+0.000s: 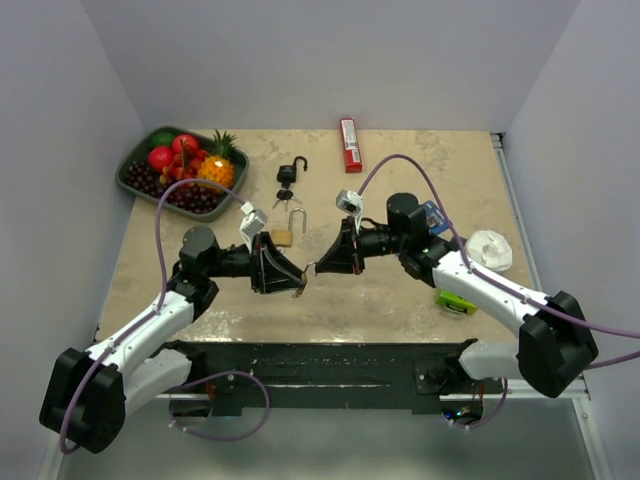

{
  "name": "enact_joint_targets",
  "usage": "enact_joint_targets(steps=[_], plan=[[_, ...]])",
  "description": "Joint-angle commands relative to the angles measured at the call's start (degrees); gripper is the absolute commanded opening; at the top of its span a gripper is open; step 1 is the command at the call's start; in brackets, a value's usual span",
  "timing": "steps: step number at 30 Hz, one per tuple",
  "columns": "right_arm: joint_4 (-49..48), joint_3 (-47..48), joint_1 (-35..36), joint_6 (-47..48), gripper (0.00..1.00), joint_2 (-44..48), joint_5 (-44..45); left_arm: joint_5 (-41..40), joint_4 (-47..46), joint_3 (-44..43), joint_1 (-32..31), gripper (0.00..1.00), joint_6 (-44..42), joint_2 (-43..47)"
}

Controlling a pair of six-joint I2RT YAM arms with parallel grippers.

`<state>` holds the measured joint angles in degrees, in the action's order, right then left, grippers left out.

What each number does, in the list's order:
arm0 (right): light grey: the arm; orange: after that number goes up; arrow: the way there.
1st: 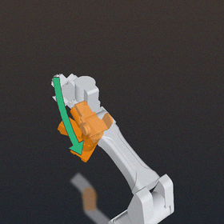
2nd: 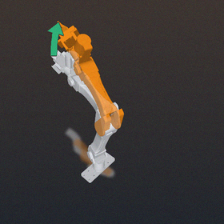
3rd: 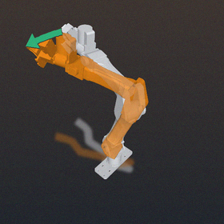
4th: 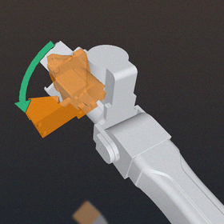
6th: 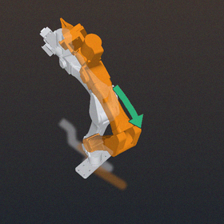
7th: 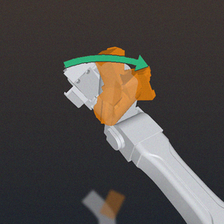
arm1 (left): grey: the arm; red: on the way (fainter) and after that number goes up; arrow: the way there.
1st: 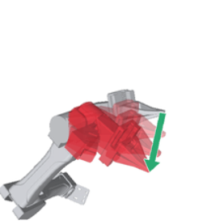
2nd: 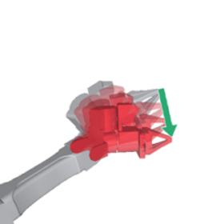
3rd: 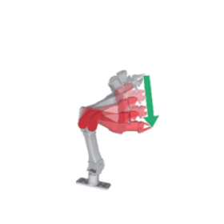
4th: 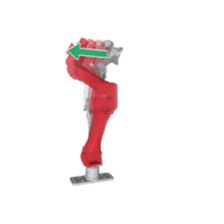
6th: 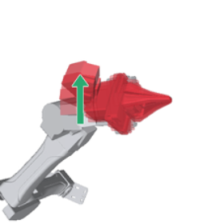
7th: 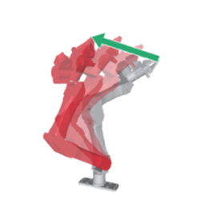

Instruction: Unlock with the key

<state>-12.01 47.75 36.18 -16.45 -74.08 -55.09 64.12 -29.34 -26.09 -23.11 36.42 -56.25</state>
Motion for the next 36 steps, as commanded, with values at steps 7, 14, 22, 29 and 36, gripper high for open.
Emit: enact_joint_targets(steps=[7, 14, 22, 29, 36], plan=[[-0.03, -0.55, 0.20, -4.29, 0.00, 3.42, 6.75, -1.45, -4.93, 1.65, -0.44, 0.28, 2.07, -0.97], [-0.82, -2.92, 0.20, -9.21, 0.00, 2.46, 12.72, -4.79, -8.27, 5.52, -0.53, 0.73, 6.02, -1.06], [-2.93, -3.54, 0.20, -13.17, 0.00, 0.08, 15.36, -13.83, -0.99, 5.61, -1.14, 0.90, 1.55, -0.44], [-2.75, -3.71, 0.20, -13.26, 0.00, -0.36, 15.72, -23.51, -0.09, 7.62, -2.02, 0.91, -0.13, 2.81], [-4.43, -3.80, 0.29, -12.38, 0.00, -2.55, 14.57, -28.49, -5.31, 10.36, -1.58, 0.92, 4.88, 3.33]])
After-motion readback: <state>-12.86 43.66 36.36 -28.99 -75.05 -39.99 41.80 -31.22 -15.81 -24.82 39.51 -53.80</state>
